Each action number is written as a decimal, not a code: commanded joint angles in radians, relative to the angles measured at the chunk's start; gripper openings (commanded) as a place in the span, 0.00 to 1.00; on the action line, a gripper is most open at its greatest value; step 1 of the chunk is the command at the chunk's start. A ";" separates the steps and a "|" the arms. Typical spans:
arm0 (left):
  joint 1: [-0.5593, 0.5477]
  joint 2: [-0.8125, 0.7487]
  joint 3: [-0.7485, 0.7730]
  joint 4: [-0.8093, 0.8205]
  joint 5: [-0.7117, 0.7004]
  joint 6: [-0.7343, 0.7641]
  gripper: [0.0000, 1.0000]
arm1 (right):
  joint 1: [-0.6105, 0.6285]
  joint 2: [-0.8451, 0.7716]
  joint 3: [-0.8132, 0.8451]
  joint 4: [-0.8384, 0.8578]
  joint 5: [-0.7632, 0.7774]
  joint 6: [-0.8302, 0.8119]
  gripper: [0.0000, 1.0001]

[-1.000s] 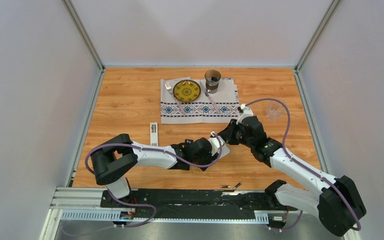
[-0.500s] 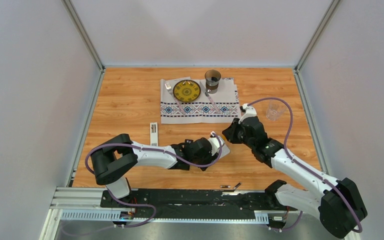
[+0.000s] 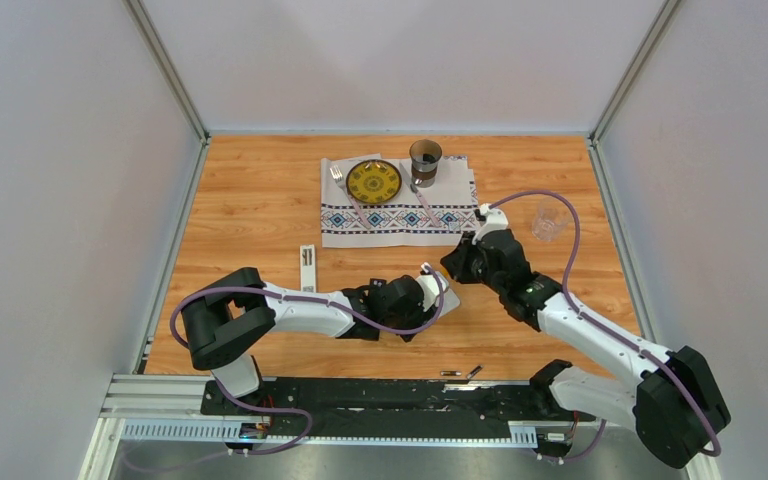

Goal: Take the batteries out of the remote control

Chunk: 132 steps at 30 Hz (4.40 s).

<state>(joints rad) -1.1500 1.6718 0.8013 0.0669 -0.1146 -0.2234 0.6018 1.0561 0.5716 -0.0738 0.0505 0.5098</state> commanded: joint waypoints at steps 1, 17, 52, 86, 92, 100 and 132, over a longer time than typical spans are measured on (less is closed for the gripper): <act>-0.001 0.012 -0.001 -0.041 0.009 -0.027 0.00 | 0.015 0.027 0.034 0.065 0.002 -0.010 0.00; -0.001 0.014 0.003 -0.044 0.007 -0.022 0.00 | 0.147 0.018 -0.030 0.140 0.255 -0.085 0.00; -0.001 0.016 -0.007 -0.026 0.018 -0.034 0.00 | 0.174 0.004 -0.062 0.177 0.144 -0.008 0.00; 0.001 -0.193 -0.226 0.223 -0.039 -0.094 0.81 | 0.173 -0.145 -0.009 0.077 0.161 0.022 0.00; 0.001 -0.184 -0.294 0.342 -0.005 -0.088 0.81 | 0.170 -0.127 -0.006 0.092 0.166 0.036 0.00; 0.001 -0.124 -0.283 0.384 0.026 -0.067 0.77 | 0.144 -0.067 -0.012 0.106 0.173 0.062 0.00; 0.001 -0.070 -0.208 0.287 0.070 -0.036 0.39 | 0.136 -0.016 -0.035 0.140 0.253 -0.010 0.00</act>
<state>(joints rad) -1.1488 1.5787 0.5663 0.3893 -0.0803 -0.2737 0.7380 1.0306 0.5228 0.0082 0.2794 0.5182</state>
